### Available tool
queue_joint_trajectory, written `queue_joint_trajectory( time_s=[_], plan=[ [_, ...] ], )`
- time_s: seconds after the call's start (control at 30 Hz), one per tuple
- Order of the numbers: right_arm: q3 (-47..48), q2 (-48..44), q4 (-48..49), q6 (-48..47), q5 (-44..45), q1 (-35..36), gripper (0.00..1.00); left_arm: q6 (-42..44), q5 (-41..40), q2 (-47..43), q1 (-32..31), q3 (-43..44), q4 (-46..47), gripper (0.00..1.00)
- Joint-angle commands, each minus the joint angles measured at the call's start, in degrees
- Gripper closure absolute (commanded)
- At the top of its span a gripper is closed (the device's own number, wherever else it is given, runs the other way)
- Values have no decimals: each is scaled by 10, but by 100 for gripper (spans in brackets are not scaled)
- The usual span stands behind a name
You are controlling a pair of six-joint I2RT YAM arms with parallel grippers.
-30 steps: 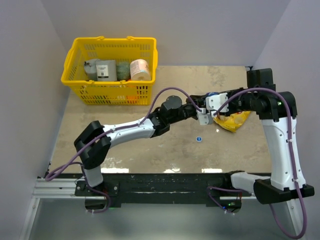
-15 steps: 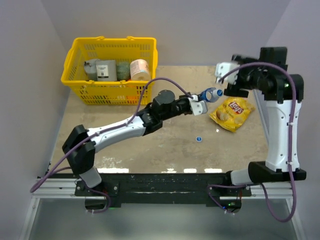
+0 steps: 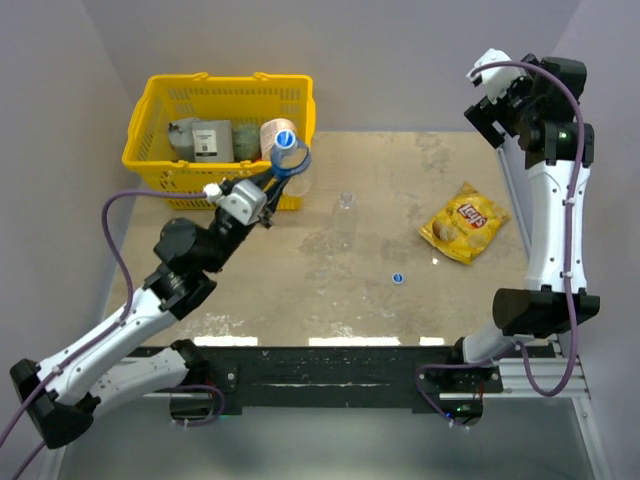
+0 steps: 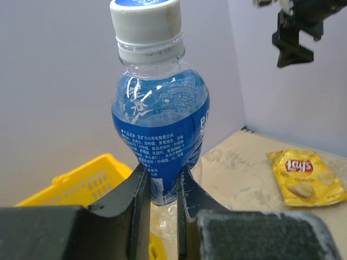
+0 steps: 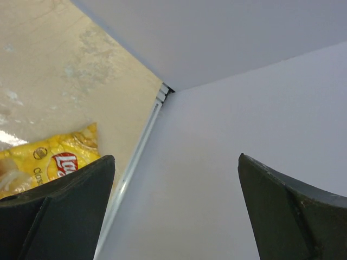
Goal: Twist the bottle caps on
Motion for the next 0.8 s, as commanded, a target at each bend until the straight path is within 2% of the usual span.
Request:
queue_joint_trajectory(
  time_s=[0.0,0.03,0.13,0.27,0.37,0.4,0.5,0.77],
  plan=[
    [33,10,27,94,22,4,1,-25,-108,-67,3,-132,-8,100],
    [37,12,24,101,21,5,1,-22,-104,-78,3,-184,-8,100],
    [37,16,13,102,25,12,1,-42,-129,-106,4,-254,25,100],
    [30,15,0,96,32,21,1,-81,-130,-85,4,-347,82,100],
    [8,3,-4,95,33,25,1,-82,-119,-49,4,-389,179,100],
    [1,-1,-6,94,33,27,1,-80,-116,-39,4,-416,243,100],
    [-30,-17,-7,91,43,28,1,-78,-87,-4,9,-448,342,100],
    [-86,-34,-26,104,70,39,1,-106,-83,27,14,-467,416,100]
  ],
)
